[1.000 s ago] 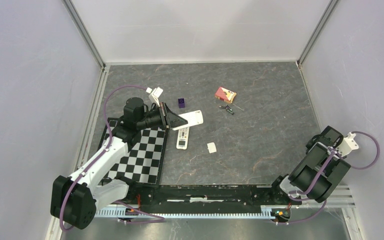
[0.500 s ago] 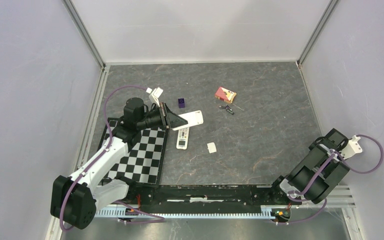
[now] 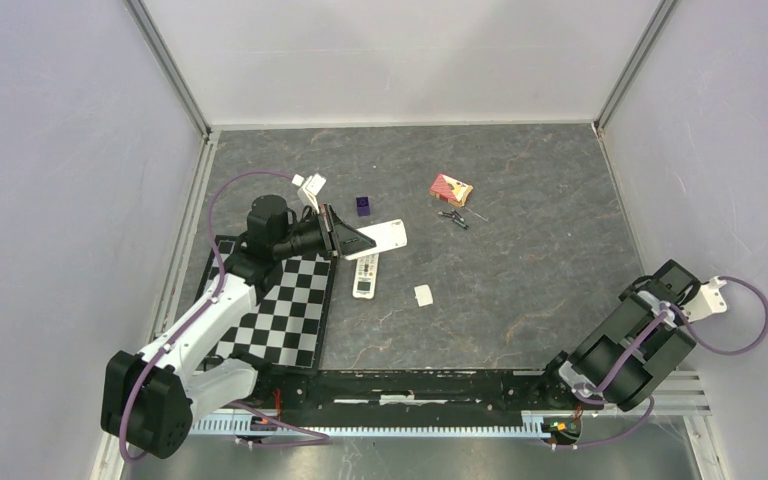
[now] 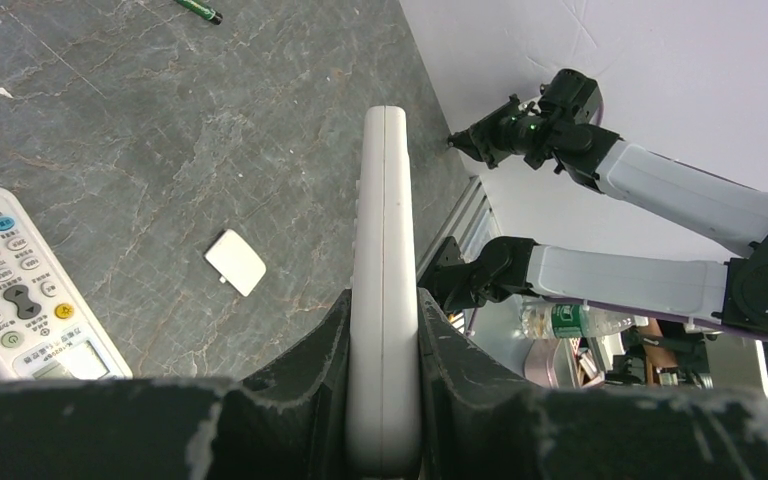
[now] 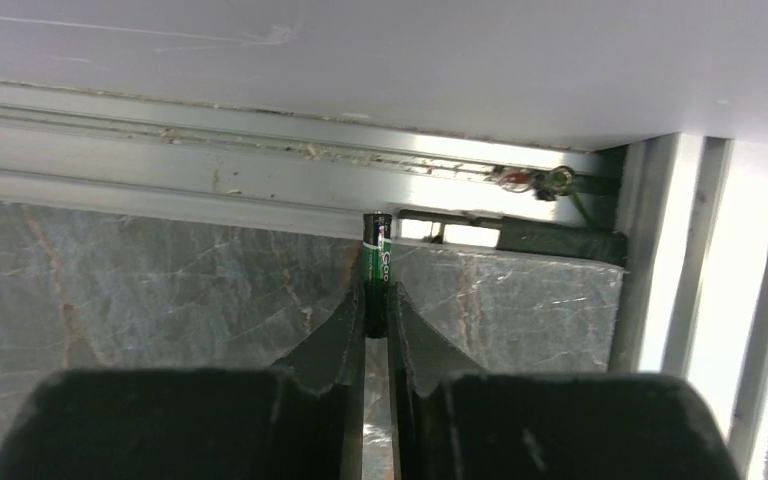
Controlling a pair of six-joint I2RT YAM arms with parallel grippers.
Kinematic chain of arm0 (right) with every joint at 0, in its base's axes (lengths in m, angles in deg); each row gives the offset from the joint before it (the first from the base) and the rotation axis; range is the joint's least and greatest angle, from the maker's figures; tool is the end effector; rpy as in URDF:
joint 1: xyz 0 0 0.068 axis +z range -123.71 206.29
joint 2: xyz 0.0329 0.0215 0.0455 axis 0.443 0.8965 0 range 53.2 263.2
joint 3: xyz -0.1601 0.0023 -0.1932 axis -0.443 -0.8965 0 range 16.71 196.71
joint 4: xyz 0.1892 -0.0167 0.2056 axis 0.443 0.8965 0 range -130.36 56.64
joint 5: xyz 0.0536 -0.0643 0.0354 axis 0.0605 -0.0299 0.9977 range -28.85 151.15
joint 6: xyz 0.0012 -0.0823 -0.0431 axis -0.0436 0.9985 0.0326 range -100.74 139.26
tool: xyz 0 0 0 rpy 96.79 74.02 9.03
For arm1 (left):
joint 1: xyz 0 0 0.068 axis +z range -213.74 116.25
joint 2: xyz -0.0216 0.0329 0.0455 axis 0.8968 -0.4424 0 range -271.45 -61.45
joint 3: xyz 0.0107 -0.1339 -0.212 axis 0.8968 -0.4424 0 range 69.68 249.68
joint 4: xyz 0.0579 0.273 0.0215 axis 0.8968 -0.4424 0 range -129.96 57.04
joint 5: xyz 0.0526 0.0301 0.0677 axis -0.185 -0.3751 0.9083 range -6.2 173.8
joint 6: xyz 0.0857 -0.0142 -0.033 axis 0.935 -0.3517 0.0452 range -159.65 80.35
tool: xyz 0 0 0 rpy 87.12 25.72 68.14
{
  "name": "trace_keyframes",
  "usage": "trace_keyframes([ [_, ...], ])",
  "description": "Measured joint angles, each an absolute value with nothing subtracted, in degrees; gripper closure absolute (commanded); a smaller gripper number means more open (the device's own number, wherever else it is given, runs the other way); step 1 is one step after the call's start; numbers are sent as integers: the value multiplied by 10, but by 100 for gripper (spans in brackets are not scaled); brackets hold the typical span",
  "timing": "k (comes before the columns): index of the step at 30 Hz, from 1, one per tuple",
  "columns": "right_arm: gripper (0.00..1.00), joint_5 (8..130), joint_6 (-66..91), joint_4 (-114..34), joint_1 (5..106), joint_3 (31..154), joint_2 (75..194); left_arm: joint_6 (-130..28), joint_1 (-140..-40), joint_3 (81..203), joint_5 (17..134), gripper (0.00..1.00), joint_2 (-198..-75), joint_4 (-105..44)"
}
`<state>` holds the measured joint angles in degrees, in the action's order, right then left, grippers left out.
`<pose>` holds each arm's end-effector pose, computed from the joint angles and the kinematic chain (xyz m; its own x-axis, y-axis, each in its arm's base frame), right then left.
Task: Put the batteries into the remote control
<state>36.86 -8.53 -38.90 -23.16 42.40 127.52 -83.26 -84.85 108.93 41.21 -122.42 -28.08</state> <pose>0.1500 -0.2284 0.0717 -0.0381 0.6984 -0.7147 0.9970 0.0749 0.0201 0.2601 -0.1609 0.2430 -0.7953 -0.2373 -0.5578 0.4430 0.4006 -0.8020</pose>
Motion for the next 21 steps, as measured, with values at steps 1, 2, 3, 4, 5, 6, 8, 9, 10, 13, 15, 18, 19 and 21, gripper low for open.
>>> trace_keyframes([
  [1,96,376,-91,-390,-232,423,1273,-833,-848,1089,412,98,-1224,-281],
  [2,96,390,-98,-392,-232,419,1267,-835,-848,1089,412,98,-1224,-281],
  [3,96,395,-101,-392,-233,417,1265,-835,-848,1089,412,98,-1224,-281],
  [4,96,407,-106,-394,-234,413,1259,-835,-848,1089,412,98,-1224,-281],
  [5,96,420,-110,-396,-234,409,1253,-836,-848,1089,412,98,-1224,-281],
  [6,95,434,-114,-396,-233,405,1247,-836,-848,1089,412,98,-1224,-281],
  [8,94,465,-120,-395,-232,400,1236,-836,-848,1089,412,98,-1224,-281],
  [9,94,477,-122,-393,-230,398,1232,-836,-848,1089,412,98,-1225,-281],
  [10,94,490,-124,-390,-229,398,1230,-836,-848,1089,412,98,-1225,-281],
  [13,93,525,-123,-390,-225,398,1229,-836,-848,1089,412,98,-1225,-280],
  [15,93,542,-121,-390,-222,398,1228,-836,-848,1089,412,98,-1226,-281],
  [18,94,555,-116,-392,-193,390,1218,-836,-848,1089,412,98,-1226,-280],
  [19,94,558,-115,-392,-173,386,1211,-836,-848,1089,412,98,-1227,-280],
  [21,94,563,-114,-391,-122,378,1200,-836,-848,1089,412,98,-1228,-280],
])
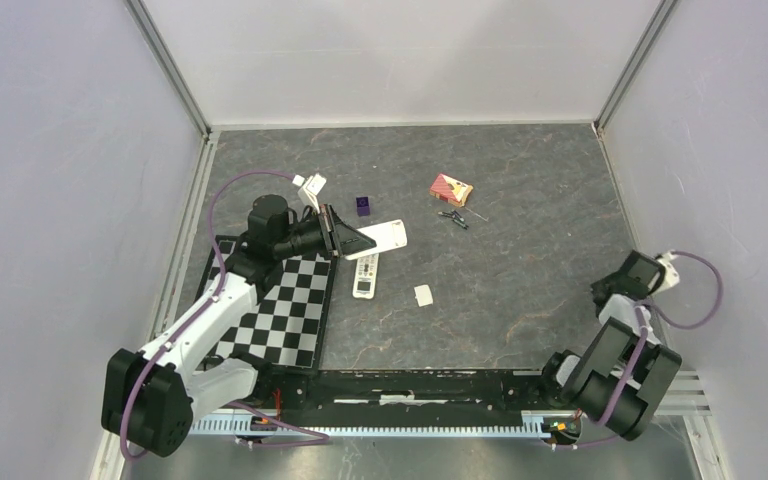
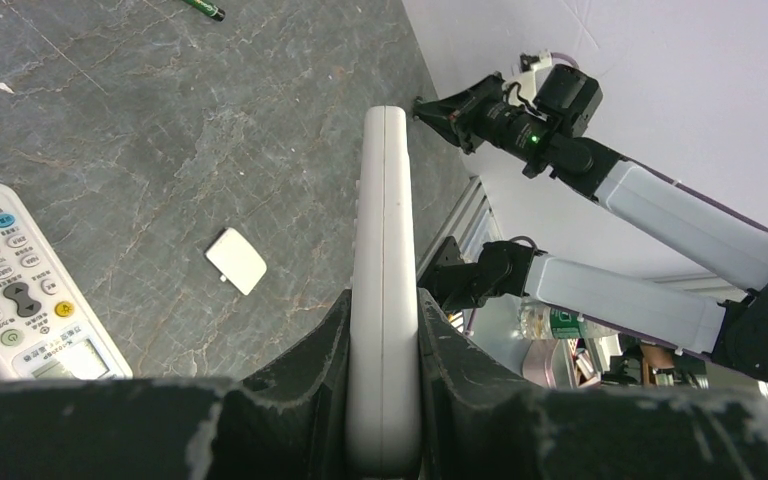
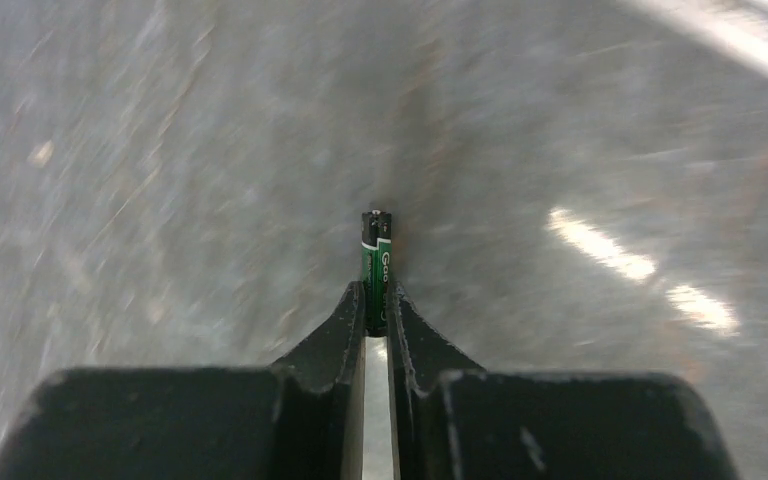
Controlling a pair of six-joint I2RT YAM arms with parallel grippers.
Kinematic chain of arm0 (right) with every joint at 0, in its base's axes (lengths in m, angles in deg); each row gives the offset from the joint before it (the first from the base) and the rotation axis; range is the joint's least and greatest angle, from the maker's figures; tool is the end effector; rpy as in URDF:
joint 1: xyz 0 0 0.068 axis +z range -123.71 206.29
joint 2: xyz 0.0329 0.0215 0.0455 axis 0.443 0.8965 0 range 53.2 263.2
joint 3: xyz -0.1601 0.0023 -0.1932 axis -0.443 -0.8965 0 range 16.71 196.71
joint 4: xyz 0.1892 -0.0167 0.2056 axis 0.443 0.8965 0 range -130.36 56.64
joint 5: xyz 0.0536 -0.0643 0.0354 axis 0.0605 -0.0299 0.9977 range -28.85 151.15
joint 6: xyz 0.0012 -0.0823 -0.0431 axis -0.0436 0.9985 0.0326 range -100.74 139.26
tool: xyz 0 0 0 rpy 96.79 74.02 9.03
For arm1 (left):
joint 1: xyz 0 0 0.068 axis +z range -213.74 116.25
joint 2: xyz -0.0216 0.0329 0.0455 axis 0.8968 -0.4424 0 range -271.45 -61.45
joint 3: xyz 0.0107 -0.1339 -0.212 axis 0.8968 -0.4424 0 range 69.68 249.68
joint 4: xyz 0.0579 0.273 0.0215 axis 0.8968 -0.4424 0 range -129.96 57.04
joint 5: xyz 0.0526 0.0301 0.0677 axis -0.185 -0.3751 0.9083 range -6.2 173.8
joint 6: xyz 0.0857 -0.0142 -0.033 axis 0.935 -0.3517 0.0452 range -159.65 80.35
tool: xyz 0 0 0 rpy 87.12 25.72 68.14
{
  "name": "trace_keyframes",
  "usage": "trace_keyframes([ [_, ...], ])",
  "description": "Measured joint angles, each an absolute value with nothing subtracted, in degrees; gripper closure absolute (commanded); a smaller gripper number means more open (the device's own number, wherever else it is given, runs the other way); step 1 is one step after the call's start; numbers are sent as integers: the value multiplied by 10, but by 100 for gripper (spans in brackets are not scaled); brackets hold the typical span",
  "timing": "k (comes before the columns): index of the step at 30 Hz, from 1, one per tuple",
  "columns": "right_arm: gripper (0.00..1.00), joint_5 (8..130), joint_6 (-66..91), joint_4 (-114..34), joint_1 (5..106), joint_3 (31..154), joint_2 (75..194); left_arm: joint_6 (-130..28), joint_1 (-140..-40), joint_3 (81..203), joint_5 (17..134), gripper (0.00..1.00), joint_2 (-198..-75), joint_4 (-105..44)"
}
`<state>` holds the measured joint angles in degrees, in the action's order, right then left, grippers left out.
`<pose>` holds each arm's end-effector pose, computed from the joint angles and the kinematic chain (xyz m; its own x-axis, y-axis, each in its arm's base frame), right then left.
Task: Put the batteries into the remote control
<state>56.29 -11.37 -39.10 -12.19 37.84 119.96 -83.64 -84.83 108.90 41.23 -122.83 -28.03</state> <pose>0.1992 -0.1675 0.0732 -0.1526 0.7700 -0.6196 0.8637 0.4086 0.2950 0.2610 -0.1612 0.2409 -0.8016 -0.2391 -0.5480 0.4324 0.4014 -0.8074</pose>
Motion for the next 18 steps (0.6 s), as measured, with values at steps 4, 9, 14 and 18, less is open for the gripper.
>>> trace_keyframes([
  [4,94,565,-123,-382,-20,374,1188,-836,-848,1089,412,98,-1231,-281],
  [9,94,560,-149,-377,126,374,1186,-836,-848,1089,413,98,-1239,-281],
  [14,94,555,-170,-381,269,377,1194,-836,-848,1089,416,98,-1249,-281],
  [18,92,546,-177,-383,349,387,1210,-836,-848,1089,417,98,-1253,-281],
])
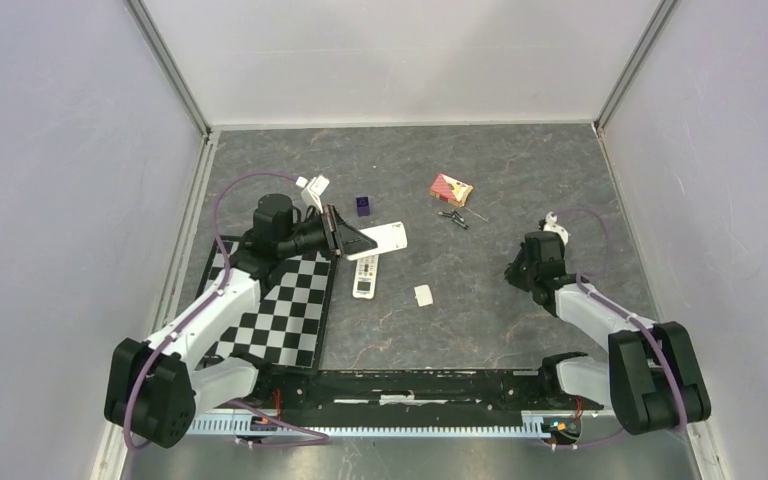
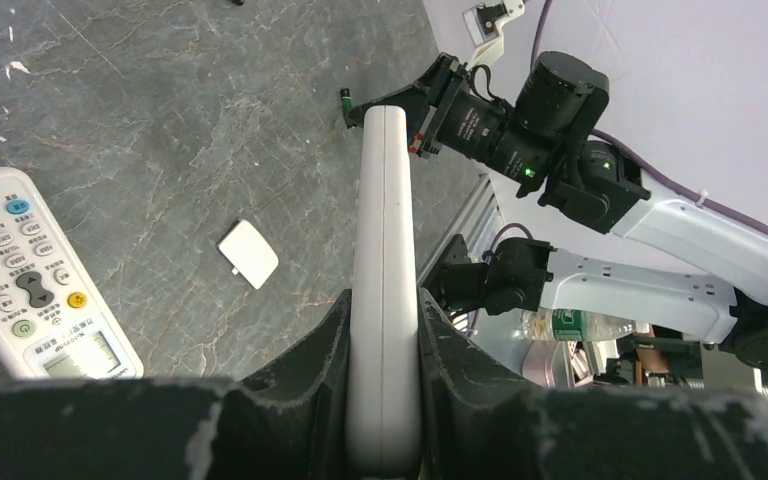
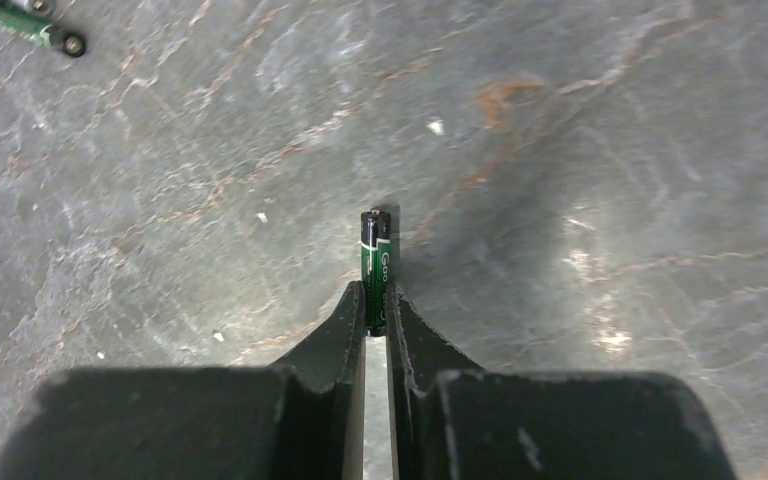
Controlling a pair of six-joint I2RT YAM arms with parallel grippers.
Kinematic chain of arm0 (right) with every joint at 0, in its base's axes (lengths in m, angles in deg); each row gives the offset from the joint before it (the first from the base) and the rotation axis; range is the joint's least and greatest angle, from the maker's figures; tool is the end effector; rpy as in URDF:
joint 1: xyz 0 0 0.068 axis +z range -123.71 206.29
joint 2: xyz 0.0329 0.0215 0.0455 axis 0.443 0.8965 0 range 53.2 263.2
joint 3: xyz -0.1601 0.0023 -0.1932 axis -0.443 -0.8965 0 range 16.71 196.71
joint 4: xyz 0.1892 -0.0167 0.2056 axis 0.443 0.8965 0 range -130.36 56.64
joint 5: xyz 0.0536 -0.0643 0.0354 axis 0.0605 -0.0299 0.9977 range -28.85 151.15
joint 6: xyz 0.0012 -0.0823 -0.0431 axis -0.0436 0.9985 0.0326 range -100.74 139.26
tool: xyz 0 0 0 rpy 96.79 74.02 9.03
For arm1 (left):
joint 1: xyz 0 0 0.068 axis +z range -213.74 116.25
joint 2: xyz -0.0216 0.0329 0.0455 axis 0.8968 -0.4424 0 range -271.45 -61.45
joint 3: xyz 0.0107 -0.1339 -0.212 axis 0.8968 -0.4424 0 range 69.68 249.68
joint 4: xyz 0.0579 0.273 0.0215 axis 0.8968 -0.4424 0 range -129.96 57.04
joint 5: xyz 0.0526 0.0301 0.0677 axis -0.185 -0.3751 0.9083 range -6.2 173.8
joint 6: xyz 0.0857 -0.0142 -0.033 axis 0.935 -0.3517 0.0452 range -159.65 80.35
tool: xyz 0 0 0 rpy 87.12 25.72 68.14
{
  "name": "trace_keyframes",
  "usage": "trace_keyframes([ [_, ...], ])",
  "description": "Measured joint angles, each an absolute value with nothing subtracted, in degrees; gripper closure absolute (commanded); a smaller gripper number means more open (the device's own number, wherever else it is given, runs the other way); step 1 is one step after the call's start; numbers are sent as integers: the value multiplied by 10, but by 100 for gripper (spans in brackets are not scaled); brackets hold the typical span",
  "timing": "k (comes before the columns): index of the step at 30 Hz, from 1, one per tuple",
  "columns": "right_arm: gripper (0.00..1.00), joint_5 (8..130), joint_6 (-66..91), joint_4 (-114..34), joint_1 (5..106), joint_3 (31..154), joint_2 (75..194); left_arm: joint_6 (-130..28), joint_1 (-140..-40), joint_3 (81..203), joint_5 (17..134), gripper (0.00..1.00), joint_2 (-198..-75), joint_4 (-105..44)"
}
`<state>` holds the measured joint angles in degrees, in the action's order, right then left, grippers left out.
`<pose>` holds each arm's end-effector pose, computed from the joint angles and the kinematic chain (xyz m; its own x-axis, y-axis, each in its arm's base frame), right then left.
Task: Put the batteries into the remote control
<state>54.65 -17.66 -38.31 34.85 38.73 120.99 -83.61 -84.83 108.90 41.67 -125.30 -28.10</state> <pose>0.2603 0.0295 0.0728 -0.6294 0.5089 -0.5872 0.3822 0.8607 0.3363 0.2664 -0.1627 0.2284 -0.8212 -0.2350 -0.5199 0.3969 0.4193 -0.8165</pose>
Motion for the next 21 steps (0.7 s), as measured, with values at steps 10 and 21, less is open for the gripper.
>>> trace_keyframes([
  [10,54,492,-165,-371,422,435,1261,-835,-848,1089,422,98,-1268,-286],
  [21,64,411,-107,-312,446,499,1325,-834,-848,1089,436,98,-1277,-304],
])
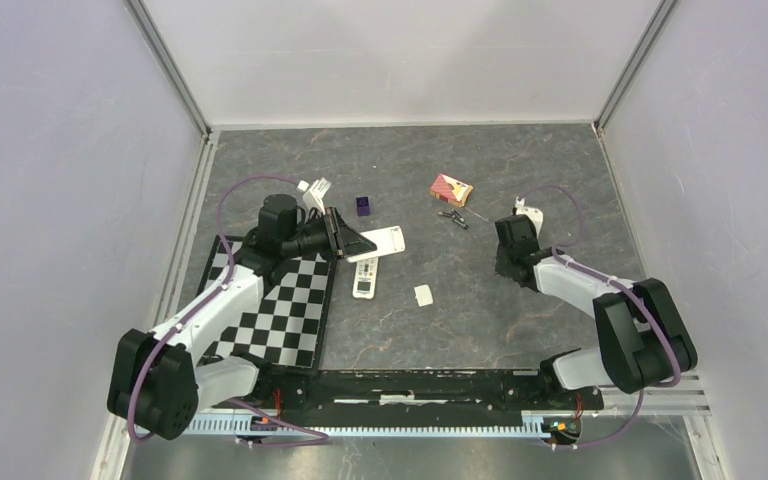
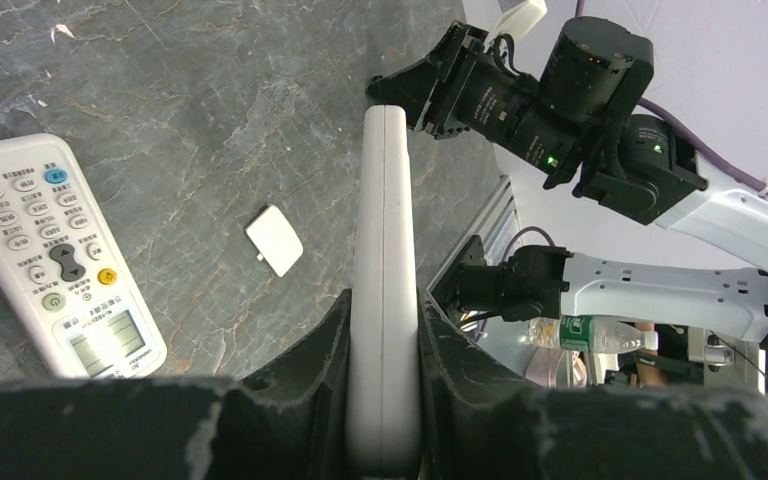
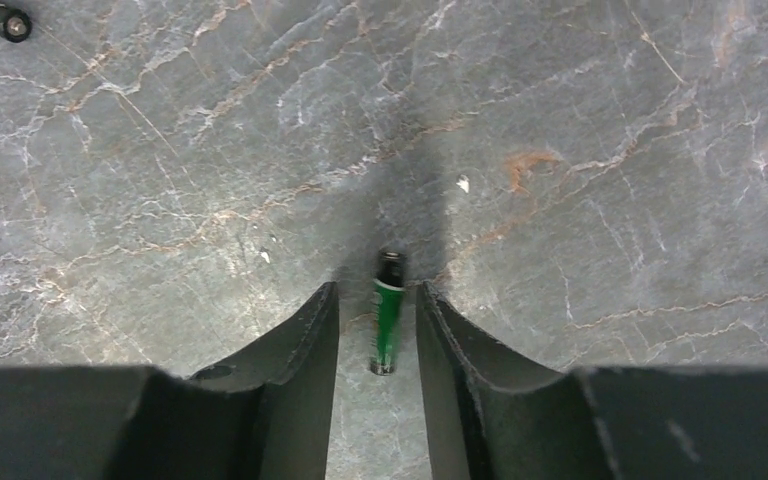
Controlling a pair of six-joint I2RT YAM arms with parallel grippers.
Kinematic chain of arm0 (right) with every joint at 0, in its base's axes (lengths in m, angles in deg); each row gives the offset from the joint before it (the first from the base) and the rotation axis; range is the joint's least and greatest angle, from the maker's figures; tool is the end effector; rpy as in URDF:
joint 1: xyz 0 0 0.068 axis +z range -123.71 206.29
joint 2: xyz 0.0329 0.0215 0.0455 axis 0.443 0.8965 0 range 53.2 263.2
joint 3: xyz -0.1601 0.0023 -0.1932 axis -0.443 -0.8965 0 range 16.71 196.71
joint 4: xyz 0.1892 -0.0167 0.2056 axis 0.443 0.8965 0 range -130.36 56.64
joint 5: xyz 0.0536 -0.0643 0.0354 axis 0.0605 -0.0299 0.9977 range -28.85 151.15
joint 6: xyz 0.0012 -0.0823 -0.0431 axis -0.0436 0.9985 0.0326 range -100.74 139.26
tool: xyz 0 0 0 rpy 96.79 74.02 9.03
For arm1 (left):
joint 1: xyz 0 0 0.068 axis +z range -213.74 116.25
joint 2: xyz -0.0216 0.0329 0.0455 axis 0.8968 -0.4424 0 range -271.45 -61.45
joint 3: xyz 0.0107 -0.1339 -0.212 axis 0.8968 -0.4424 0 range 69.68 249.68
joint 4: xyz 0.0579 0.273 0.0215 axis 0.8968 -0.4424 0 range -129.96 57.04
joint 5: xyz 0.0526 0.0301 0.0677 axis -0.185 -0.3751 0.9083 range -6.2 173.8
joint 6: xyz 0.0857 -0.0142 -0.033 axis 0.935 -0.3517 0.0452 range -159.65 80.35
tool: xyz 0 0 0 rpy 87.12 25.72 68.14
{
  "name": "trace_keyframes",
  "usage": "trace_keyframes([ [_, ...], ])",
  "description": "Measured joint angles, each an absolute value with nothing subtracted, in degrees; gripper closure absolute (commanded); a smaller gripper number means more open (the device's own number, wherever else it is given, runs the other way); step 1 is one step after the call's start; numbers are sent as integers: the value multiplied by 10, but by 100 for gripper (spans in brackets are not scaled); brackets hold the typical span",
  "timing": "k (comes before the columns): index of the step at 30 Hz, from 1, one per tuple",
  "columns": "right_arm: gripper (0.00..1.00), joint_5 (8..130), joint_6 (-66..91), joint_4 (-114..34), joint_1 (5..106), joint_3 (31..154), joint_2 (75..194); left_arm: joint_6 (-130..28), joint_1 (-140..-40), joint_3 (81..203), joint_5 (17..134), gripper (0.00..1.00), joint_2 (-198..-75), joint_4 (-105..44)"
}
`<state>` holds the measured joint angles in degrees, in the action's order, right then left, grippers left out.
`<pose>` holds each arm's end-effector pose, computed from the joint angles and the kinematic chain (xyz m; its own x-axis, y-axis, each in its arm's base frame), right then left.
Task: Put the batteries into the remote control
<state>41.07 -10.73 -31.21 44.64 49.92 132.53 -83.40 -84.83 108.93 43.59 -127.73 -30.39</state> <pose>0.2833 0.0636 0.0762 -0.7306 0.2524 -0.6345 0.2948 0.9547 0.0404 0.2711 -0.1623 0.2105 -0.8482 -0.2389 -0.4727 0.3273 0.4652 -0.8224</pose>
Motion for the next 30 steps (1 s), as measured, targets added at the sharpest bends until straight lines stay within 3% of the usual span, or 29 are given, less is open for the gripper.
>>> trace_keyframes([
  [6,89,392,-105,-301,471,519,1346,-834,-848,1089,444,98,-1279,-307],
  [10,100,386,-105,-300,475,520,1347,-834,-848,1089,445,98,-1279,-307],
  [21,100,445,-68,-285,518,565,1318,-834,-848,1089,444,98,-1289,-291],
  [30,100,633,-69,-474,587,600,1202,-852,-848,1079,437,98,-1284,-203],
])
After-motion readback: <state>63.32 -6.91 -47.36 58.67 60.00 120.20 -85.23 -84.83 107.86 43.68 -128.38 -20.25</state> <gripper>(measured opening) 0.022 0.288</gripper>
